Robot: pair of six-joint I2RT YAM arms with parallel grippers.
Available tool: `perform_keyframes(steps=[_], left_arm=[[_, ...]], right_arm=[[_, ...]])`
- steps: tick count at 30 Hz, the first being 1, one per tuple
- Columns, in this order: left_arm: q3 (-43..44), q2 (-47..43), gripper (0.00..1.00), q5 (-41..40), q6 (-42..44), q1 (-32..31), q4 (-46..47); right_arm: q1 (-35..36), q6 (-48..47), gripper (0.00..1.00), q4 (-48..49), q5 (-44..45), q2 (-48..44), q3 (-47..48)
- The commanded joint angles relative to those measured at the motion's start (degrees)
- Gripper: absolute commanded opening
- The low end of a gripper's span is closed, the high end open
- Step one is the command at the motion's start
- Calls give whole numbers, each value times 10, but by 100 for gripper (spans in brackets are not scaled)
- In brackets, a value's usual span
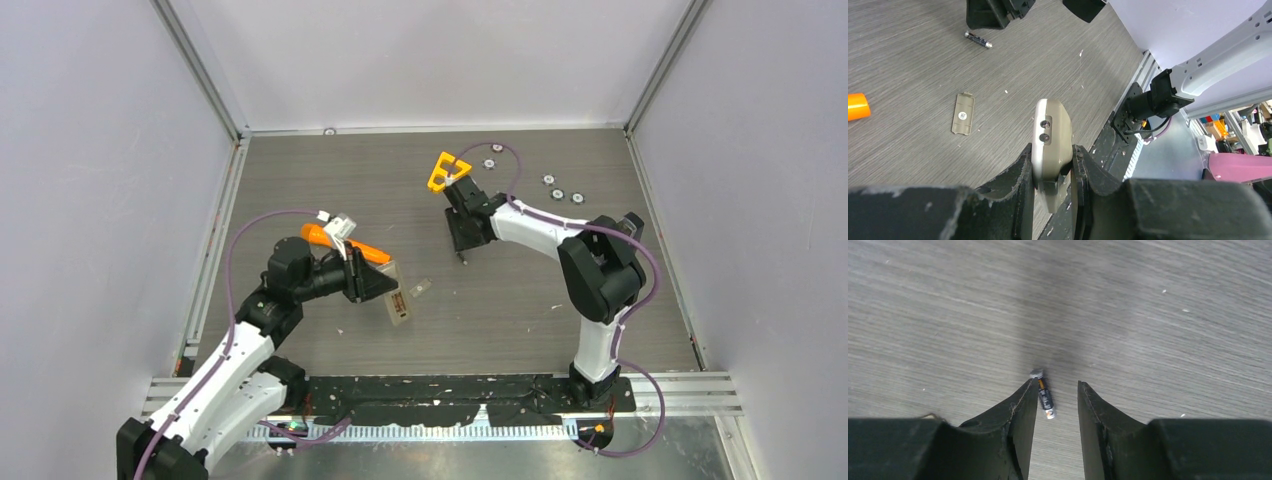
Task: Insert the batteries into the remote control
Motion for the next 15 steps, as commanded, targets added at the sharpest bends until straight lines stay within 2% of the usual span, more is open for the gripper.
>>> perform_keyframes(steps=[1, 5, 8, 15], left_arm=[[23, 6, 6, 19, -7, 3, 18], [21, 11, 6, 19, -12, 4, 25], [21, 20, 6, 19, -15, 4, 30], [20, 38, 6, 21, -21, 4, 38]], right_arm=[[-41, 19, 42, -1, 20, -3, 46], [-97, 18, 47, -13, 21, 16, 91], [-132, -4, 52, -40, 39, 64, 157], [-190, -110, 61, -64, 27, 156, 263]])
